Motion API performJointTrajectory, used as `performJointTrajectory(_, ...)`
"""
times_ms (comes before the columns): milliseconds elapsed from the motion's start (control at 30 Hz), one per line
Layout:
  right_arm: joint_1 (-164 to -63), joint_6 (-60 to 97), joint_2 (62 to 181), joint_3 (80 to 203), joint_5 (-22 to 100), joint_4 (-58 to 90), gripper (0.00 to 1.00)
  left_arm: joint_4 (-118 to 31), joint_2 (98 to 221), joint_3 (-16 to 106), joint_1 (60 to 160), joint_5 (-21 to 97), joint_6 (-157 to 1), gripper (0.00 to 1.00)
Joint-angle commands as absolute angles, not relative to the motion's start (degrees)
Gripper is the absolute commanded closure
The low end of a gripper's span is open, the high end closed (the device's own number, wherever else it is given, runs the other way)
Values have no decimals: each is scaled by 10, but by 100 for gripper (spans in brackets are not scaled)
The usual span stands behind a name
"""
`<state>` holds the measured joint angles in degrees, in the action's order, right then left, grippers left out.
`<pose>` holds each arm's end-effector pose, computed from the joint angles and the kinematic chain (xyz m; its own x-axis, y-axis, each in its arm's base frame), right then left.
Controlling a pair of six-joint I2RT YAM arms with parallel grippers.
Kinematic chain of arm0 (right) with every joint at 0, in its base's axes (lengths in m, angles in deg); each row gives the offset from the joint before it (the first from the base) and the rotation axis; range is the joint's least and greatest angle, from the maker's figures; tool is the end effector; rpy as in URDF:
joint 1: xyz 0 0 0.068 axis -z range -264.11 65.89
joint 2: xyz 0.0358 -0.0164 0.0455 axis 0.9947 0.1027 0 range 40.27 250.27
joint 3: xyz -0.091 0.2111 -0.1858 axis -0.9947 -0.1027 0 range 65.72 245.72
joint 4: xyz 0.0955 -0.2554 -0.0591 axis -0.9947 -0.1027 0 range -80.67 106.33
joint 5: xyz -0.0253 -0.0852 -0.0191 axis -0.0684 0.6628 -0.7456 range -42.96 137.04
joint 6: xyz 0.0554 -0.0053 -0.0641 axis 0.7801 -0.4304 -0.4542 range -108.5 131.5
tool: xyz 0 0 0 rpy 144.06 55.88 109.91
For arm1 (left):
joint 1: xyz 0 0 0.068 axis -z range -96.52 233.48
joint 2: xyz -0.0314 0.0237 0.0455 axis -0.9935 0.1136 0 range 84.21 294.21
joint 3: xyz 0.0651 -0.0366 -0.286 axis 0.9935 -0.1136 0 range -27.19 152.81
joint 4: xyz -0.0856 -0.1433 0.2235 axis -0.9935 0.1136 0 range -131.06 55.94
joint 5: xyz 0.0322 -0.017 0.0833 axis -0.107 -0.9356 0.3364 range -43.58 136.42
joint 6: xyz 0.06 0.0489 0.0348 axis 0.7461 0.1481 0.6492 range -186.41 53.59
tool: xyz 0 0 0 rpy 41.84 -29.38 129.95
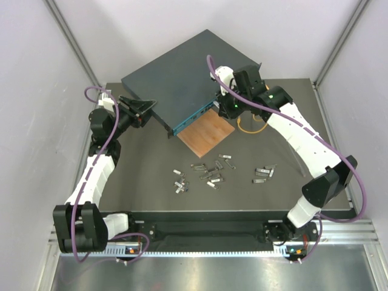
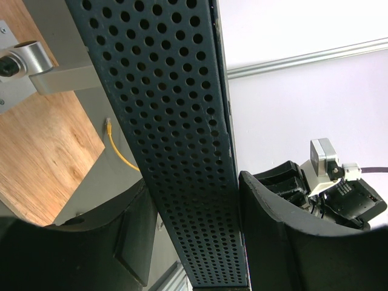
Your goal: Insert the plug into the switch port
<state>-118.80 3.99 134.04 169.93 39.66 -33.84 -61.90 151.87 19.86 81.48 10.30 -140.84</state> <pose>0.3244 0.2361 0.4125 -0.4368 -0.4599 -0.7731 -0.7088 0.7051 -0.0191 0.3141 -0.0332 0.3434 -0.5393 -0.7974 -0.2708 0.1545 0.2224 -0.9626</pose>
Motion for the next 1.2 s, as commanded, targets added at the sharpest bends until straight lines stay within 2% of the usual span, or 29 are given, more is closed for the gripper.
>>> performJointTrajectory(0,-1201,28,1309,1702,339,-289,100,-661,1535,211,851,107,-1351,100)
performJointTrajectory(733,-1194,17,1299,1683,348,-307,100,-663,1536,214,851,105,-1350,100)
performJointTrajectory(1167,-1187,14,1325,1724,354,-288,100,-663,1539,216,852,106,-1351,100)
